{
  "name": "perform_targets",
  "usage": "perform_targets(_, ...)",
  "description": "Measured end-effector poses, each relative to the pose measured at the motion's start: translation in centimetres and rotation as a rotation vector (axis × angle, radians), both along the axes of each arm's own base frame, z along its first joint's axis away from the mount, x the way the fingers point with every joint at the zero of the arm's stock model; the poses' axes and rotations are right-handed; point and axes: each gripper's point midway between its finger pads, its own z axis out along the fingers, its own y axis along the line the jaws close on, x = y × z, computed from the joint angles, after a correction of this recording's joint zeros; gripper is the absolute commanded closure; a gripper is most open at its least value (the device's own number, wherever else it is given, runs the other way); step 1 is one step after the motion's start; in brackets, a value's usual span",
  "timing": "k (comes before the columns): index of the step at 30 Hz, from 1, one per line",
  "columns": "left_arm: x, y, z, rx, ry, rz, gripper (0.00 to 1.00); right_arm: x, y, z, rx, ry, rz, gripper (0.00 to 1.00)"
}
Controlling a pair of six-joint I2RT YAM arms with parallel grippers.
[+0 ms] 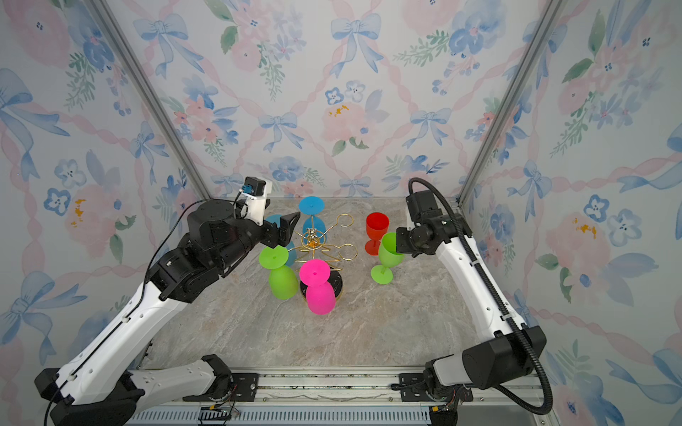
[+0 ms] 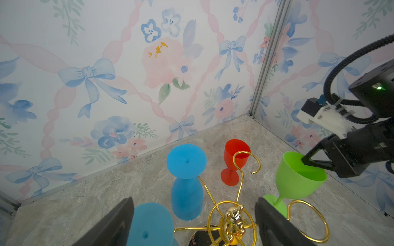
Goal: Take the wine glass off the wine glass rack
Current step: Place the wine glass at the center of the table.
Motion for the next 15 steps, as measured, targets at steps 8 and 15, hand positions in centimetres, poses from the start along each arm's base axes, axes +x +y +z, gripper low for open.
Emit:
perform_targets(8,-0.7,2.2,0.1,-0.021,0.008,-0.009,0.09,2.0,1.6,-2.3,-0.039,0.033,0.032,1.0)
perform_targets(15,-0.8,4.4,-0.6,-0.016,0.021,0.041,0.08,3.5,3.1,-3.6,-0.081,0.036,0.054,1.0)
